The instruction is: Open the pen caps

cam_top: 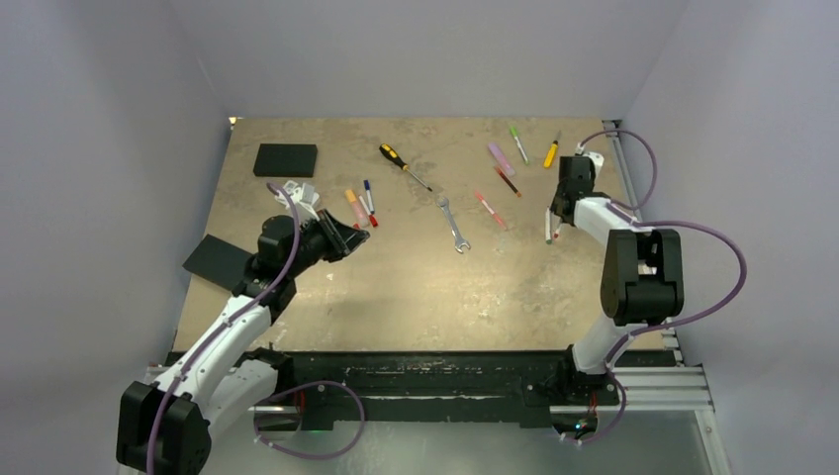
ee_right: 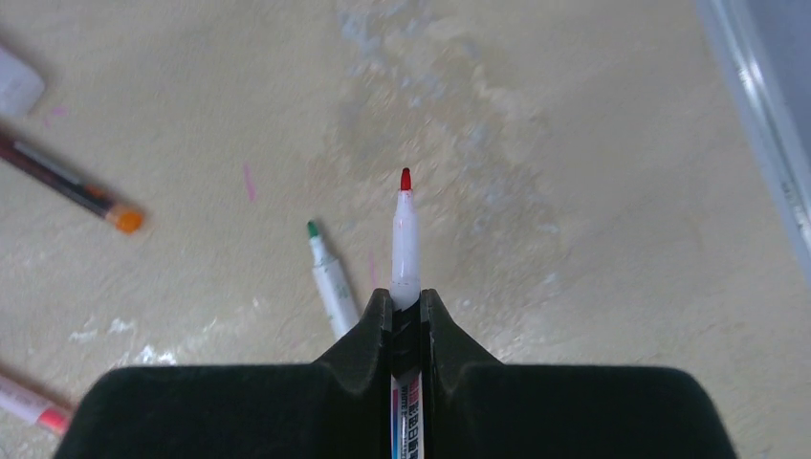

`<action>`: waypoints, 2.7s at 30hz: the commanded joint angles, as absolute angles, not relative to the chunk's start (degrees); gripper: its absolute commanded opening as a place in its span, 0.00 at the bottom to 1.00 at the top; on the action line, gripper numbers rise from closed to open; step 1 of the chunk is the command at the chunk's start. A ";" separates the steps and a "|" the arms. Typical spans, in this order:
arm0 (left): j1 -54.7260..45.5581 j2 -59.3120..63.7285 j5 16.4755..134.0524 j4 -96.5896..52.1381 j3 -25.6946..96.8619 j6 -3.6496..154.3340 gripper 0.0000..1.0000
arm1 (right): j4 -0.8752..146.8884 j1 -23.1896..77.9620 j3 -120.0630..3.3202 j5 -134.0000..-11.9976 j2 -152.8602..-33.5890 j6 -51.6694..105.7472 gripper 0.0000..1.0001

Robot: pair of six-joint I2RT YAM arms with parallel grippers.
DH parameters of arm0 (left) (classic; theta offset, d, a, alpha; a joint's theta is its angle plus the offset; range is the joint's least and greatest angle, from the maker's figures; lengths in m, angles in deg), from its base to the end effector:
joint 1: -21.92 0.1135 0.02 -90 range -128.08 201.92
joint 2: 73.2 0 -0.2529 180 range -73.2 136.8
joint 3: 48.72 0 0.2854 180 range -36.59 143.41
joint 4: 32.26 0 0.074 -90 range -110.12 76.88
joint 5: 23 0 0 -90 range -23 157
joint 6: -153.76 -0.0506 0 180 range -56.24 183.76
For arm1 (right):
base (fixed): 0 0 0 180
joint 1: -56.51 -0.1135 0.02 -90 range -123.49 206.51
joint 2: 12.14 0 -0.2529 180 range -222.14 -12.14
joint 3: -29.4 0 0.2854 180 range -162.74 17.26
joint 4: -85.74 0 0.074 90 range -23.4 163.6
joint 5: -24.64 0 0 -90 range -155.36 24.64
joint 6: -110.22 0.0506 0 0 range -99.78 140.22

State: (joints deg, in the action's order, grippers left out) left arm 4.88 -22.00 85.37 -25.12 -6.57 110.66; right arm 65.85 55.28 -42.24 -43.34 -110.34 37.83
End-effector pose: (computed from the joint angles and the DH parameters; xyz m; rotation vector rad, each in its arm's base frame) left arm 0.2444 -0.0916 0.2317 -0.2757 1.9599 -1.0507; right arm 0.3950 -0.0105 0.1486 0.5087 2.2694 -0.2934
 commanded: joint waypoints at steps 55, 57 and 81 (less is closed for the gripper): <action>2.32 -22.12 84.92 -25.30 -7.23 109.33 0.00 | 68.85 59.94 -42.46 -50.71 -114.97 36.96 0.30; 2.32 -22.13 84.91 -25.30 -7.16 109.39 0.00 | 68.56 59.94 -42.79 -50.49 -114.45 37.31 0.31; 1.96 -24.24 84.12 -24.53 -7.63 109.79 0.00 | 66.57 62.75 -43.38 -48.23 -113.79 42.68 0.01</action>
